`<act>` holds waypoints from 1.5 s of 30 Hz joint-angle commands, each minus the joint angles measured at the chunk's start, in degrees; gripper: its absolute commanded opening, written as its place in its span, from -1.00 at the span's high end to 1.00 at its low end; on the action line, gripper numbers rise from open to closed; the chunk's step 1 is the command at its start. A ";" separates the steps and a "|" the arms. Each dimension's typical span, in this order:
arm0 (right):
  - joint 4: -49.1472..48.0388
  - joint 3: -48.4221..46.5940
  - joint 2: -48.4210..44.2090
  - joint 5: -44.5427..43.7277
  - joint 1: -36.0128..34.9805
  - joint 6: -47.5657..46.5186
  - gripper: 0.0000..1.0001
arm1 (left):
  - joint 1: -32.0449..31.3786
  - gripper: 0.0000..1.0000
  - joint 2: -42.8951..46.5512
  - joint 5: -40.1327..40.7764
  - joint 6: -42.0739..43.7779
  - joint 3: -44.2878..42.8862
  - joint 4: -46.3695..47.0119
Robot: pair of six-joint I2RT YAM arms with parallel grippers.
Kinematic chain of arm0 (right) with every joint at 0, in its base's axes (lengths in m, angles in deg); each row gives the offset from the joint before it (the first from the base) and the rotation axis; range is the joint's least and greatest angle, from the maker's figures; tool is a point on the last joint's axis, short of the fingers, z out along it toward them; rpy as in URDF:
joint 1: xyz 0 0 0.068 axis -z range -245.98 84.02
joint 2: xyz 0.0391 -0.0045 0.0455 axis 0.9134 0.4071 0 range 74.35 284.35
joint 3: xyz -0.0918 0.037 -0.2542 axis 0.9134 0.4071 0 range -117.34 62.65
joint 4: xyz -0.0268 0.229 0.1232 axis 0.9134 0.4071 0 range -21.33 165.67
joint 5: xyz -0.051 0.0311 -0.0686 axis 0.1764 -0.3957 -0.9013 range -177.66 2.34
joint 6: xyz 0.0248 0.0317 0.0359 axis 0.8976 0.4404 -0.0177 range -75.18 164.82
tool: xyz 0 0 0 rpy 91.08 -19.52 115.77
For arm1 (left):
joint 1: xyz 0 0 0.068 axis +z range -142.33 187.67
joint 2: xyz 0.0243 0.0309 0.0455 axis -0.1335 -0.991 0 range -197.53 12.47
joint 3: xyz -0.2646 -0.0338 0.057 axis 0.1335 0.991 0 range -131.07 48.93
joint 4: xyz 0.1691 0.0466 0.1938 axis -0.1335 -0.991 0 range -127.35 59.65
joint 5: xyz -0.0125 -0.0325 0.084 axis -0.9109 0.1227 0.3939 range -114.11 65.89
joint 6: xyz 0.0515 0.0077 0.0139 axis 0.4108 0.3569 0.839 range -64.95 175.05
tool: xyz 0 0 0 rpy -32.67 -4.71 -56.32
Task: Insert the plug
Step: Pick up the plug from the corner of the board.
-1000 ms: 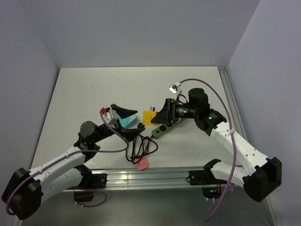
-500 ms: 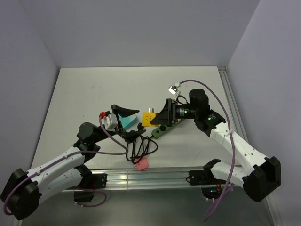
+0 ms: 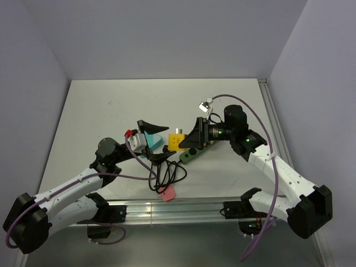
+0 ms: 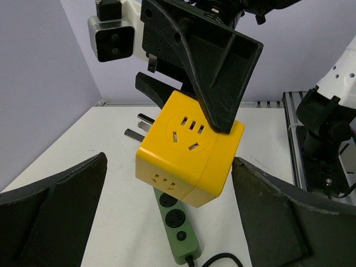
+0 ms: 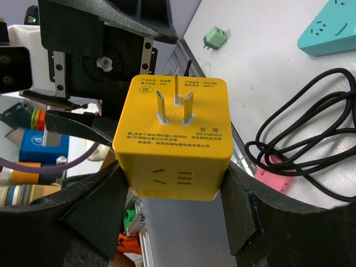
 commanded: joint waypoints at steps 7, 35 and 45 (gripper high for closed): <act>-2.41 -0.80 -1.58 2.89 0.04 -0.56 0.63 | -0.20 -0.77 -3.02 -8.74 6.40 -6.37 -5.31; 6.80 -1.59 -11.33 -20.54 -0.05 -9.08 -0.96 | -8.46 0.99 -1.97 2.68 27.64 2.76 2.60; 8.74 -0.54 -17.93 -32.09 0.04 -11.10 -0.96 | -13.47 0.99 -1.09 18.67 44.97 9.62 13.66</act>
